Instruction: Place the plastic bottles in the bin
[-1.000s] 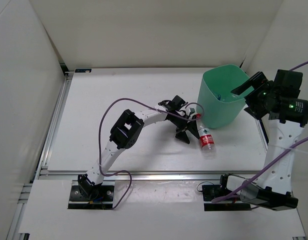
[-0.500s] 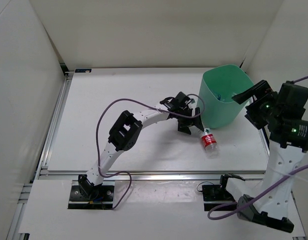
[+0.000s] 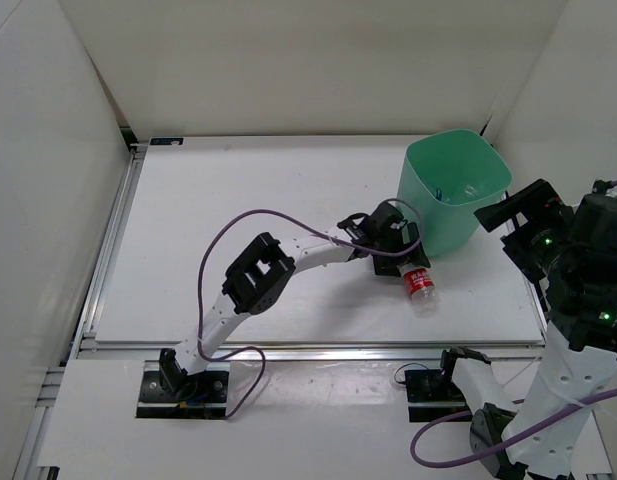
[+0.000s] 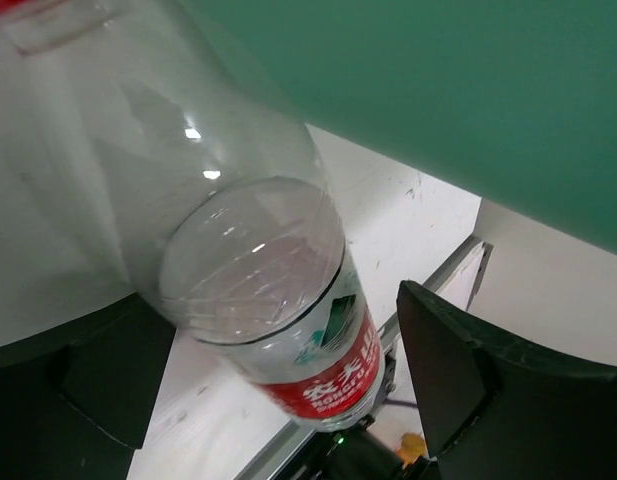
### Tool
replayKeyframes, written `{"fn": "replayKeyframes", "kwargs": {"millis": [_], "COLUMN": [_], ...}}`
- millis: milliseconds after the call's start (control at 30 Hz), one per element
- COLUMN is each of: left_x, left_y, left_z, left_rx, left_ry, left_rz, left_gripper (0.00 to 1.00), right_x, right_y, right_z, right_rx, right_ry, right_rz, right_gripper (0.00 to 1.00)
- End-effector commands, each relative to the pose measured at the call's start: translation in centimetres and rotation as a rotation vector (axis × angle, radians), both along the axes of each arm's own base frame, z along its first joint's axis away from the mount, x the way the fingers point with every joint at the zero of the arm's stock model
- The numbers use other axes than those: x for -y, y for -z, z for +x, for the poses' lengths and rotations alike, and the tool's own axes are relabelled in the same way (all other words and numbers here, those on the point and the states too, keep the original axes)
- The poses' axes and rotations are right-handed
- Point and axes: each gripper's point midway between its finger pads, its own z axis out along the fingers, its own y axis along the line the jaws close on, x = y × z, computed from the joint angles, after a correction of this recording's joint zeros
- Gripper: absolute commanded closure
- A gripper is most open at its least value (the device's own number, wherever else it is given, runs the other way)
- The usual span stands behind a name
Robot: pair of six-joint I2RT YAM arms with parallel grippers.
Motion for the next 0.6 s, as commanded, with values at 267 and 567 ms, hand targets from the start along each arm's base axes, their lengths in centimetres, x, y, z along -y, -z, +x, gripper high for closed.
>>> {"fn": "replayKeyframes", "kwargs": {"millis": [267,567], "left_x": [-0.4,-6.2], "left_y": [1.2,2.5], "left_z": [0.2,-1.3], "left_rx": [-0.061,-0.116], "left_ry": [-0.141,-0.148], "left_rz": [0.010,0.092], "left_gripper": [0.24,0.48], "right_x": [0.6,0.6], "right_y": [-0.3,1.1], "right_z": [-2.2,-1.5], "right_rx": [-0.024,-0.066], "right_ry": [-0.005,-0.014], "right_rz": [-0.089,-0.074], "right_gripper": [0.00,0.00]}}
